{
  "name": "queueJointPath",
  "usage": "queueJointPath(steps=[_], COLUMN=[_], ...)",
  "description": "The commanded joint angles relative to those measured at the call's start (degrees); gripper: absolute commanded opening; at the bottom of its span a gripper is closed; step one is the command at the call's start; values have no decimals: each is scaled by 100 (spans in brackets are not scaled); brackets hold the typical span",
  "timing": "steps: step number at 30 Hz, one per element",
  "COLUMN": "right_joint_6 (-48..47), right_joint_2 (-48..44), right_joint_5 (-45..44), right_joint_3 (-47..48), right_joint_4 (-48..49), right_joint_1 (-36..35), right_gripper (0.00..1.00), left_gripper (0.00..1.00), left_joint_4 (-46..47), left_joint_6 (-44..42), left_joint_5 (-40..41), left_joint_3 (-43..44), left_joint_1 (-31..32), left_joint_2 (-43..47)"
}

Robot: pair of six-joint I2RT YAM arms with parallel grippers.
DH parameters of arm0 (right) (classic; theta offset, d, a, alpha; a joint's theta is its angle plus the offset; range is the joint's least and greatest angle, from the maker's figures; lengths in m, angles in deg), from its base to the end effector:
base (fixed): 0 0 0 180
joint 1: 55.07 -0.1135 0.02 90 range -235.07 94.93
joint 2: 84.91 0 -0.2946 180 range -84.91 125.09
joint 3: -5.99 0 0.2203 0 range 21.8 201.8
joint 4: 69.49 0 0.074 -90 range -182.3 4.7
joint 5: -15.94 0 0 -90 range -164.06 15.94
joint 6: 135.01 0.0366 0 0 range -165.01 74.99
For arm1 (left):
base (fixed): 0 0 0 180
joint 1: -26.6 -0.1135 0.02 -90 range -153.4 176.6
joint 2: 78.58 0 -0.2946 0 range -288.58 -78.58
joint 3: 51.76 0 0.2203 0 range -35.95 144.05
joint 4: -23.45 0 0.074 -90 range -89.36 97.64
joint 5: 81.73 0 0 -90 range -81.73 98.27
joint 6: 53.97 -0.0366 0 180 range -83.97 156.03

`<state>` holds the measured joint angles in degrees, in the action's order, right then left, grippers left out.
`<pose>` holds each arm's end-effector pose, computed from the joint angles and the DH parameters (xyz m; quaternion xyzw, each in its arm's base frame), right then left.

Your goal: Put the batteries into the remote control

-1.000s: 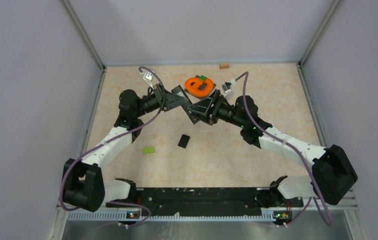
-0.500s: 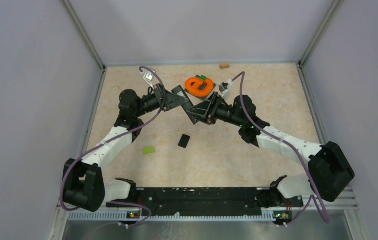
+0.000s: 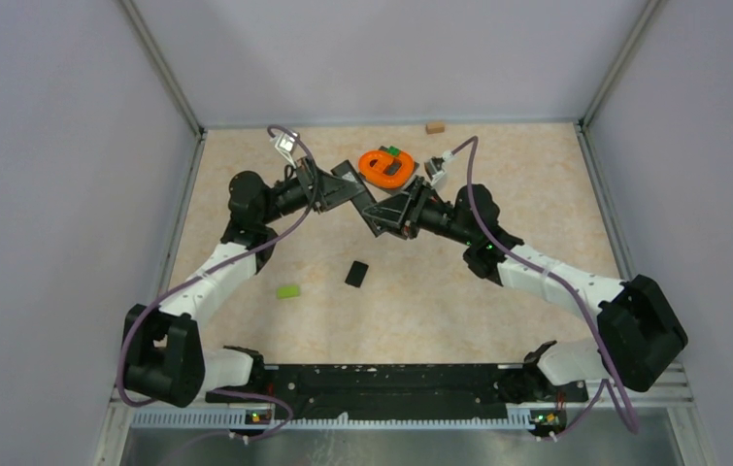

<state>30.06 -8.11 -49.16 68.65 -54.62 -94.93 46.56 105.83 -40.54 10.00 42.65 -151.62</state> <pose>0.2001 0.1871 0.3479 0.0613 0.7003 0.6673 0.2460 0.2289 -0.0945 0.3723 0.0265 0.6571 -0.6721 0.3402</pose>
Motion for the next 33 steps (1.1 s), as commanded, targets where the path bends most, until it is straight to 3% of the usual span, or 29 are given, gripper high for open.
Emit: queueJointPath(steps=[1, 4, 8, 14, 19, 23, 29, 33], right_joint_6=[-67, -377, -937, -2349, -3587, -3982, -4281, -4343], right_joint_2=[43, -108, -454, -1248, -1398, -1128, -992, -1006], right_joint_5=[7, -19, -24, -987, -2720, -3948, -4351, -3876], right_joint_3=[-80, -44, 42, 37, 239, 438, 91, -382], right_joint_4=[389, 244, -433, -2644, -4871, -6087, -6429, -6138], right_joint_1=[-1, 88, 361, 968, 1367, 1416, 1581, 1972], right_gripper=[56, 77, 83, 80, 71, 68, 71, 71], left_gripper=[0, 0, 0, 0, 0, 0, 0, 0], left_joint_4=[306, -230, -955, -1921, -2336, -2506, -2628, -2636], left_joint_6=[-82, -532, -1175, -1915, -2378, -2558, -2675, -2678], left_joint_5=[-6, 127, 380, 797, 1076, 1224, 1349, 1343], left_joint_3=[254, 247, 247, 309, 300, 311, 298, 280], left_joint_1=[46, 39, 17, -47, -59, -59, -59, -59], left_joint_2=[40, 142, 304, 565, 807, 907, 1003, 989])
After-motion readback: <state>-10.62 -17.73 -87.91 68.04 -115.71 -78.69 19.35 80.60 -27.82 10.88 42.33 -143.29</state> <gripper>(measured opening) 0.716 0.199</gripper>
